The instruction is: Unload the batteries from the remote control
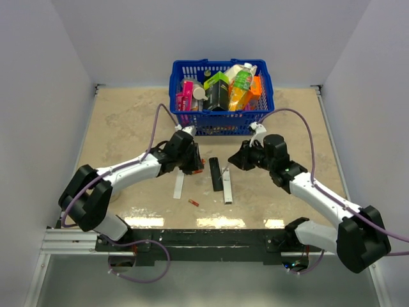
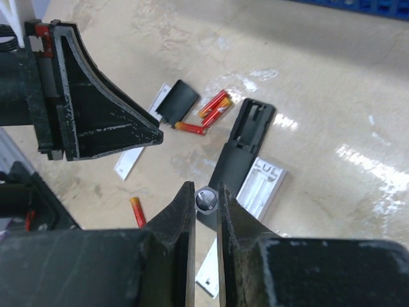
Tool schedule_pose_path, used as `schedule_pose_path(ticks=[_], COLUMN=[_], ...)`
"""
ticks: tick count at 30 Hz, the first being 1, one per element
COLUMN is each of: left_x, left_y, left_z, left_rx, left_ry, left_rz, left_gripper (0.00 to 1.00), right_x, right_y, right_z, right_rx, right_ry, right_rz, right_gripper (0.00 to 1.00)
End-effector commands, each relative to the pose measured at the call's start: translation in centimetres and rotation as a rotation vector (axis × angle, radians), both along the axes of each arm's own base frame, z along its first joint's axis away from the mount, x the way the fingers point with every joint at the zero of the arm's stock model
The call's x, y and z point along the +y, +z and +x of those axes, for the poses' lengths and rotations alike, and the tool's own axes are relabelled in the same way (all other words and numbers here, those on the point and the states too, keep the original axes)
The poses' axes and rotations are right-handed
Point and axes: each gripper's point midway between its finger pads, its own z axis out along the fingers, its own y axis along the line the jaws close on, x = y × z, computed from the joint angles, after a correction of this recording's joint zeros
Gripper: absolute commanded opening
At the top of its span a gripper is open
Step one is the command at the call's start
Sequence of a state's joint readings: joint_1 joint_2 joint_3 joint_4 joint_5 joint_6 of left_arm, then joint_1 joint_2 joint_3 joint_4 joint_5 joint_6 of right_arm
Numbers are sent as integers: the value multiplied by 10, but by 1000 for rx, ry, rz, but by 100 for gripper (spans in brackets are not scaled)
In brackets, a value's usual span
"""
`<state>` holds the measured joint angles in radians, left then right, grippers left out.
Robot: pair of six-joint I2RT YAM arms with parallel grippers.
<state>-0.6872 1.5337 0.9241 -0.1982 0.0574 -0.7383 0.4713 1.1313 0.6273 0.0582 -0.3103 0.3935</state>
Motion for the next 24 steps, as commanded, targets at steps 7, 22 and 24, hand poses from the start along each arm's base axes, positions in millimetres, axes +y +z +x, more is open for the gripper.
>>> schedule_pose_path(ticks=[7, 22, 24], left_x=[104, 128, 128], left_y=[2, 17, 18], left_z=[-6, -2, -2], left_rx=[-3, -16, -21], left_ry=[235, 263, 264], left_rz=[135, 134, 129], left_gripper=[45, 46, 47], right_x=[97, 191, 189], right_y=[35, -23, -27], right_z=[-95, -159, -154], right_rx=[145, 235, 211], right_ry=[374, 457, 432], right_rz=[300, 281, 254], right_gripper=[0, 0, 0])
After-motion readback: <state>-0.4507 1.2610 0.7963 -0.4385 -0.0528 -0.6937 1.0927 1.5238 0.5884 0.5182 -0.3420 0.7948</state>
